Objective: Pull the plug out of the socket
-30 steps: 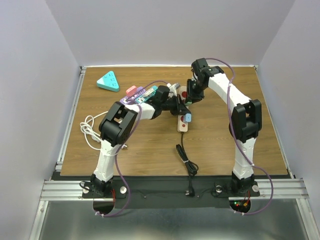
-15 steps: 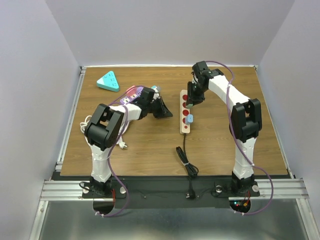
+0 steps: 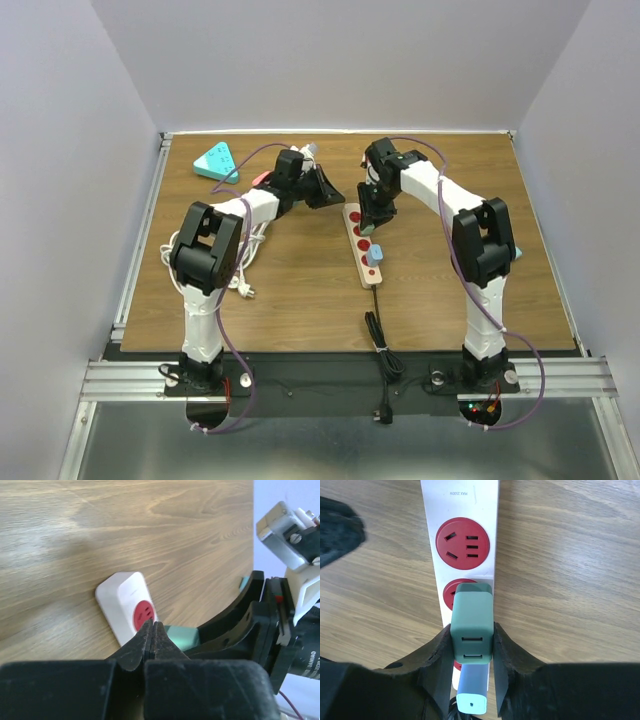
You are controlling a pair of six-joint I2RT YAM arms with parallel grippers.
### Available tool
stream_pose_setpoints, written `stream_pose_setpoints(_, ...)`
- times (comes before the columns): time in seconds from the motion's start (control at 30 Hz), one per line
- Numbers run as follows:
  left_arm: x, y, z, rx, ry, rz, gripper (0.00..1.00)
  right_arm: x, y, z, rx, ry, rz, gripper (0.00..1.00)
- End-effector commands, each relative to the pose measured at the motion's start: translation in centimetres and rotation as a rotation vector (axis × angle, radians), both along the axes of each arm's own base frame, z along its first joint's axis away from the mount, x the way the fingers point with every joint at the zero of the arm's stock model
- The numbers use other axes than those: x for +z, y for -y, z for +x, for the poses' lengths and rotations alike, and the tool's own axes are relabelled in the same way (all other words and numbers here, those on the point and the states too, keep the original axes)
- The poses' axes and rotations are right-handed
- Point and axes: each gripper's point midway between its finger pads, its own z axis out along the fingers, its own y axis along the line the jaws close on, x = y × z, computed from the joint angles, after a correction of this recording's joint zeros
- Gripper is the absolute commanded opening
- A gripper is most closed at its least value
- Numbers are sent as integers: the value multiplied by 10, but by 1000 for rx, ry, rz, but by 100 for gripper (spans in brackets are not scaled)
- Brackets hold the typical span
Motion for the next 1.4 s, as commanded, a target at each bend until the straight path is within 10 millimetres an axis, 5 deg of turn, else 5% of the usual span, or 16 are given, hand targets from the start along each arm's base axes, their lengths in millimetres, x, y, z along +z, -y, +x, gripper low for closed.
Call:
stream_pose_setpoints(0.0, 12, 16, 3, -73, 56, -50, 0, -20, -4, -14, 50, -43, -34, 0)
stream_pose_setpoints(0.17, -28, 26, -13, -119, -18, -42, 0, -15, -7, -4, 29, -21, -30, 0)
stream_pose_setpoints(0.33, -22, 43, -31, -145, 7, -139, 0, -15, -10, -3, 30, -22, -20, 0)
stream_pose_setpoints(0.5, 9, 53, -31, -143, 81, -205, 0, -15, -11, -4, 34, -26, -19, 0)
stream_pose_setpoints(0.63, 5, 64, -36, -192, 61, -225, 0, -14, -13, -1, 33, -19, -14, 0)
stream_pose_setpoints(0.77, -42, 63, -39, -157, -36, -170, 0, -10, -16, 1, 31, -13, -4, 1)
stream_pose_setpoints(0.97, -115, 41, -66, -126, -184, -5, 0, 22, -18, 13, -8, 66, 22, 0)
stream_pose_setpoints(1.13, -150, 28, -84, -128, -256, 65, 0, 63, -19, 32, -75, 169, 39, 0)
stream_pose_setpoints(1.37, -170, 18, -96, -129, -293, 117, 0, 127, -5, 50, -175, 335, 44, 1)
